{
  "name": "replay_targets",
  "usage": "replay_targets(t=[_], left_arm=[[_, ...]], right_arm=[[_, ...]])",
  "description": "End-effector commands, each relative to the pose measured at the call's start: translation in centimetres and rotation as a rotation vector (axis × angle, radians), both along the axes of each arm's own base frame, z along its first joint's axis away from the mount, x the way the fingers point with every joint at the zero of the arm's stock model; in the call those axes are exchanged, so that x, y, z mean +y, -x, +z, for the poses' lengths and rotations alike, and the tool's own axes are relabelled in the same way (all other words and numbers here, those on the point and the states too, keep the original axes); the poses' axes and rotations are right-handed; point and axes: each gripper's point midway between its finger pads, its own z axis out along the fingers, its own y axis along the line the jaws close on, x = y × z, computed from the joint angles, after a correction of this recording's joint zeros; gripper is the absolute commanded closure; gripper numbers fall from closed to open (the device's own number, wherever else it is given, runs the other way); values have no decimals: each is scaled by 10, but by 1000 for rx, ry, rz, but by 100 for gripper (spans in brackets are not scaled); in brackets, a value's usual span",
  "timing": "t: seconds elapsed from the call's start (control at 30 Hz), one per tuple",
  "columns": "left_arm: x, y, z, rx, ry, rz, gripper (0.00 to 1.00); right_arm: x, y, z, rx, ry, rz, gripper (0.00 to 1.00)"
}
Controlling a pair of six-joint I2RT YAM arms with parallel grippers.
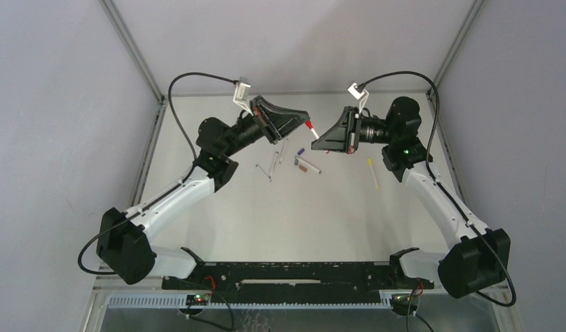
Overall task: Insert the pens into the pen caps
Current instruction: Press the pen cap onto the pen.
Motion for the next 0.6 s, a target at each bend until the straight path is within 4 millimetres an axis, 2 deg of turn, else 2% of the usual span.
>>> replay_targets(t=[0.0,0.1,0.2,0.27,0.3,0.33,0.37,0.4,0.47,0.57], left_arm=[[-36,63,-59,19,-214,-275,100],[-37,69,-65,32,-225,-315,100],[-40,80,-66,45,-223,-391,100],[-41,88,-62,52,-193,-469,100],[-41,95,-58,61,-172,-526,100],[-41,99,-54,70,-149,-574,100],[-41,102,-52,114,-135,-629,100],[-39,107,-47,92,-115,-660,100],[-41,106,-48,113,-113,-684,100],[-47,98,-63,92,-181,-623,100]], right_arm=[[5,-29,80,-200,-135,-167,100],[7,-27,91,-289,-130,-144,100],[10,-8,101,-363,-163,-29,100],[13,4,109,-479,-179,9,100],[14,5,108,-504,-146,-19,100],[18,-5,107,-610,-107,-104,100],[20,0,102,-684,-58,-128,100],[21,6,106,-708,-78,-108,100],[19,6,109,-636,-100,-103,100],[8,-11,120,-537,-147,-181,100]])
